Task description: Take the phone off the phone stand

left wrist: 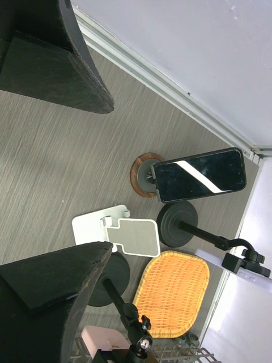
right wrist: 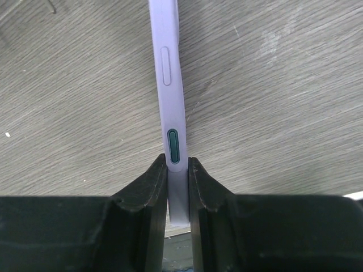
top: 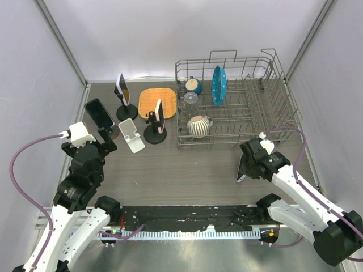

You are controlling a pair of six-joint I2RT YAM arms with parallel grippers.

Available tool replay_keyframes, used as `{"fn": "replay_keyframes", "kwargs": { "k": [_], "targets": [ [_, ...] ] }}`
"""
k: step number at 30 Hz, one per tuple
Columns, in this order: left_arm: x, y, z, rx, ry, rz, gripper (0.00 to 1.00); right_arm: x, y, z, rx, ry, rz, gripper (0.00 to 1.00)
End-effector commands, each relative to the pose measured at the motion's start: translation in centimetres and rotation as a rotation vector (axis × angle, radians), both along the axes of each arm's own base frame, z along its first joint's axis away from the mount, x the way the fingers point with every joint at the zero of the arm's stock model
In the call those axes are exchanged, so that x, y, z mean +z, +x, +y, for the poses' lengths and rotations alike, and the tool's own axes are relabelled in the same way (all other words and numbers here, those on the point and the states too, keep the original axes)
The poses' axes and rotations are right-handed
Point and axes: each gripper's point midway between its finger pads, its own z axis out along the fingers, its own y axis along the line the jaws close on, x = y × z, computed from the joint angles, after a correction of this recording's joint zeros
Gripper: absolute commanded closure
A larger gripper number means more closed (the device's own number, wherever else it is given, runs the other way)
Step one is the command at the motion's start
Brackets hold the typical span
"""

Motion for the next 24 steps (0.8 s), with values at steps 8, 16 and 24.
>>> {"fn": "replay_keyframes", "kwargs": {
  "k": [8,16,24],
  "targets": [
    [1.23,-0.23,0.76,0.029,-0.002,-0.069,0.0,-1.09,-0.7,-2.74,-0.081,-0.153,0.086,0.51],
    [1.19,-0.28,0.78,0.027,-0.002,-0.072,0.0,-1.19,-0.61,-2.93,-0.097,-0.162,0.084,0.42],
    [1.08,-0.29,0.71,0.023,-0.006,-0.072,0.0,-1.07,-0.24,-3.51,-0.148,-0.178,0.052,0.14]
  ]
}}
